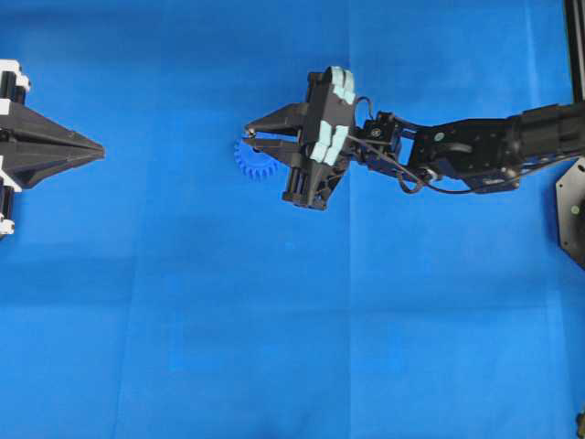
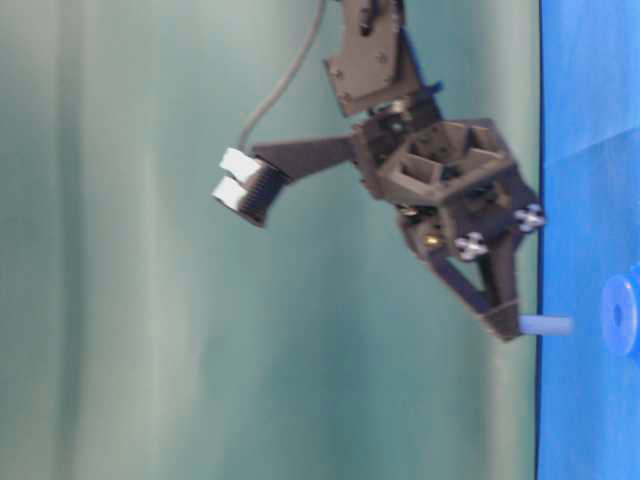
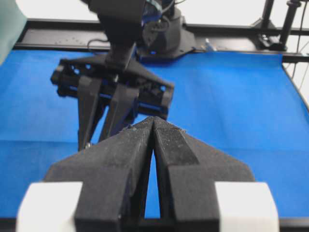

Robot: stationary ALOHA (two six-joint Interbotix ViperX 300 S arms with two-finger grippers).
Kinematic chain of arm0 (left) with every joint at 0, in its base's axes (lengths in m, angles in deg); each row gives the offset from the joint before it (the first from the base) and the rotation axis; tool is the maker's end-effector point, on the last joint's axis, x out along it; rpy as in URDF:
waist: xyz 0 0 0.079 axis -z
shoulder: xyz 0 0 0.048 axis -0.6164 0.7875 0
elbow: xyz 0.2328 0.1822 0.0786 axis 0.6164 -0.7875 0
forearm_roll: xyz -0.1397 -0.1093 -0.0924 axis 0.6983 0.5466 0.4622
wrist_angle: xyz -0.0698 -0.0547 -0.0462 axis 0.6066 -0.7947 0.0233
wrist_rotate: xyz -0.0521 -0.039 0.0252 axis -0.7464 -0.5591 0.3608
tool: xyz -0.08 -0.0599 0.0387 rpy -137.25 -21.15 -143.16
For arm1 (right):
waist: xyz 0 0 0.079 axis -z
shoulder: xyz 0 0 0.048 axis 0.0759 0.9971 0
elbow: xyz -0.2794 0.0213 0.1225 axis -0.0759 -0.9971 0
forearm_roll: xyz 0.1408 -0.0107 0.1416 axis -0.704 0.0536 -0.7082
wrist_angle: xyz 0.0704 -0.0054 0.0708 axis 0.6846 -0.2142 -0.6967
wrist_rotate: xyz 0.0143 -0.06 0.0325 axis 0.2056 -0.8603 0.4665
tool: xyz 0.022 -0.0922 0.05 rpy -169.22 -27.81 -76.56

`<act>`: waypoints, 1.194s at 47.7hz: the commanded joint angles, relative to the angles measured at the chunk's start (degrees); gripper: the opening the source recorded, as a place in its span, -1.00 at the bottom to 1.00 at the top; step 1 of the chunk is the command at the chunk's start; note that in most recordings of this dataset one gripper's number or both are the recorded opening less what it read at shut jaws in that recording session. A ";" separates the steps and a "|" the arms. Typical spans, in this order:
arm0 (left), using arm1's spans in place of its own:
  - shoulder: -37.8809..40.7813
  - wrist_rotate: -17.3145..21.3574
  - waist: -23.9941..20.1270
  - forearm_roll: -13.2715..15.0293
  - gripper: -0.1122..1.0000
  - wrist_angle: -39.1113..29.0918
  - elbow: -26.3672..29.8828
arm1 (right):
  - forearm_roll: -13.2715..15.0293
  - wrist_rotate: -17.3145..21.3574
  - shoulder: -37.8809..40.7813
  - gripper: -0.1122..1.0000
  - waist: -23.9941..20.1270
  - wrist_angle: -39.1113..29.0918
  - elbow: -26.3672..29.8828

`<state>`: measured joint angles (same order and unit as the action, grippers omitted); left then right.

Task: Insert the shaft placed at a random location into the center hole of the small gear at another random location.
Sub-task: 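Carry the held shaft left over the blue gear's center hole, then lower the shaft with the right gripper into the gear's center hole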

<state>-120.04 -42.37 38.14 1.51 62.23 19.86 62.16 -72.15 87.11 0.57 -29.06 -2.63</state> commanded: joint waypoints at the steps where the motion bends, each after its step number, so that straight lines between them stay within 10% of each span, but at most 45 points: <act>1: 0.26 0.00 -0.09 -0.09 -0.80 0.26 0.62 | 0.18 -0.44 -3.16 -0.75 -0.09 0.18 0.26; 57: 0.26 -0.62 -0.09 -0.09 -0.80 0.26 0.53 | -2.37 -0.26 5.10 -0.75 -0.53 2.02 0.35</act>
<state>-120.04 -42.90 38.14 1.51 62.23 19.77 59.96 -72.41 92.91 0.13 -27.39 -2.81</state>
